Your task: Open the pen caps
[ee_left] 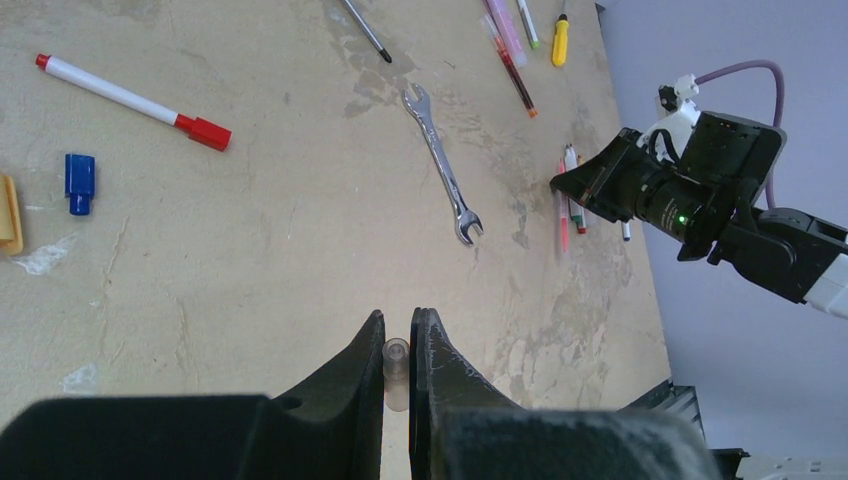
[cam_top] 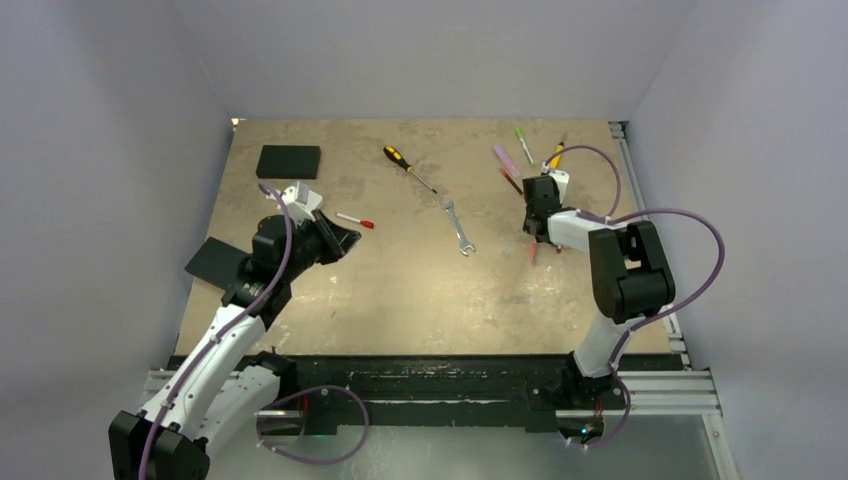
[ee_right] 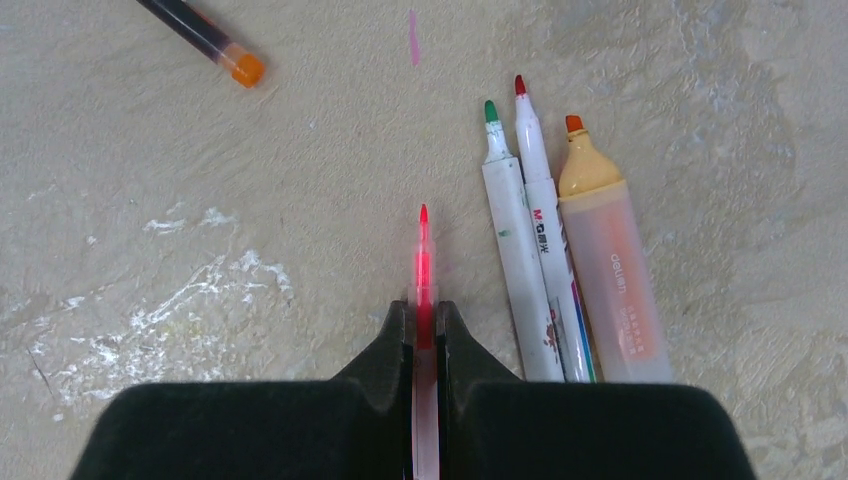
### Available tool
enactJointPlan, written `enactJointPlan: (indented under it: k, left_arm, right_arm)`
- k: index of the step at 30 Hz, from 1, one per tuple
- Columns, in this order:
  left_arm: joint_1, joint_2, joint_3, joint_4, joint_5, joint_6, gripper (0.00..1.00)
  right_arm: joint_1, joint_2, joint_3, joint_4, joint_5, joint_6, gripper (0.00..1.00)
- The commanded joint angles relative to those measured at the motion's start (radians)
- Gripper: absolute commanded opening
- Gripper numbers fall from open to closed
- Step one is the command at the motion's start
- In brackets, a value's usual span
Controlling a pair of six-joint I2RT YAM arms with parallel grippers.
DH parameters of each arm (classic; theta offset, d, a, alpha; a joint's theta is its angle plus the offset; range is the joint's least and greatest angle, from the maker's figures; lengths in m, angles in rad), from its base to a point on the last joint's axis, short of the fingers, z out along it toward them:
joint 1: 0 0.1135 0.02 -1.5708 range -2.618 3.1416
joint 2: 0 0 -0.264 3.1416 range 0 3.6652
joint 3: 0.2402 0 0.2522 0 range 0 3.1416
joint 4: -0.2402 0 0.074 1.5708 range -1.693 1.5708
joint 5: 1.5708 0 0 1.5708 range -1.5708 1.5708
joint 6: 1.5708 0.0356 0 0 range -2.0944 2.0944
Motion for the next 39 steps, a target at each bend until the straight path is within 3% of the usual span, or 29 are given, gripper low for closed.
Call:
enactJointPlan:
  k: [1, 3, 4, 7, 9, 15, 20, 27, 31, 39]
  left_arm:
    - [0.0, -0.006, -0.015, 0.007, 0.001, 0.018, 0.0]
    - [0.0, -0.005, -0.015, 0.006, 0.001, 0.018, 0.0]
    - [0.0, -0.005, -0.013, 0.006, 0.002, 0.019, 0.0]
    - [0.0, -0.004, -0.013, 0.003, 0.004, 0.021, 0.0]
    - [0.0, -0.002, -0.011, 0.002, 0.005, 0.022, 0.0]
    - [0.0, 0.014, -0.011, 0.013, 0.014, 0.015, 0.0]
    - [0.0, 0.02, -0.017, 0.025, 0.019, 0.004, 0.0]
    - [0.0, 0.019, -0.019, 0.016, 0.017, 0.003, 0.0]
    - [0.0, 0.012, -0.019, -0.009, 0.003, 0.011, 0.0]
    - [0.0, 0.007, -0.025, -0.028, -0.009, 0.014, 0.0]
  right_arm:
    - [-0.012, 0.013, 0.011, -0.008, 0.033, -0.005, 0.0]
    - [-0.015, 0.02, 0.014, -0.019, 0.041, 0.001, 0.0]
    - [-0.016, 0.019, 0.014, -0.022, 0.04, 0.004, 0.06]
    - [-0.015, 0.005, 0.014, -0.029, 0.028, 0.017, 0.35]
    - [-0.016, -0.012, 0.017, -0.034, 0.026, 0.027, 0.48]
    - [-0.014, -0.081, 0.043, -0.042, 0.042, 0.031, 0.56]
    - [0.017, -0.148, 0.043, -0.015, -0.031, 0.036, 0.51]
    - [0.045, -0.091, 0.029, 0.013, -0.192, 0.088, 0.22]
    - [0.045, -0.038, 0.027, -0.016, -0.232, 0.126, 0.12]
    - [0.031, 0.004, 0.027, -0.064, -0.161, 0.14, 0.02]
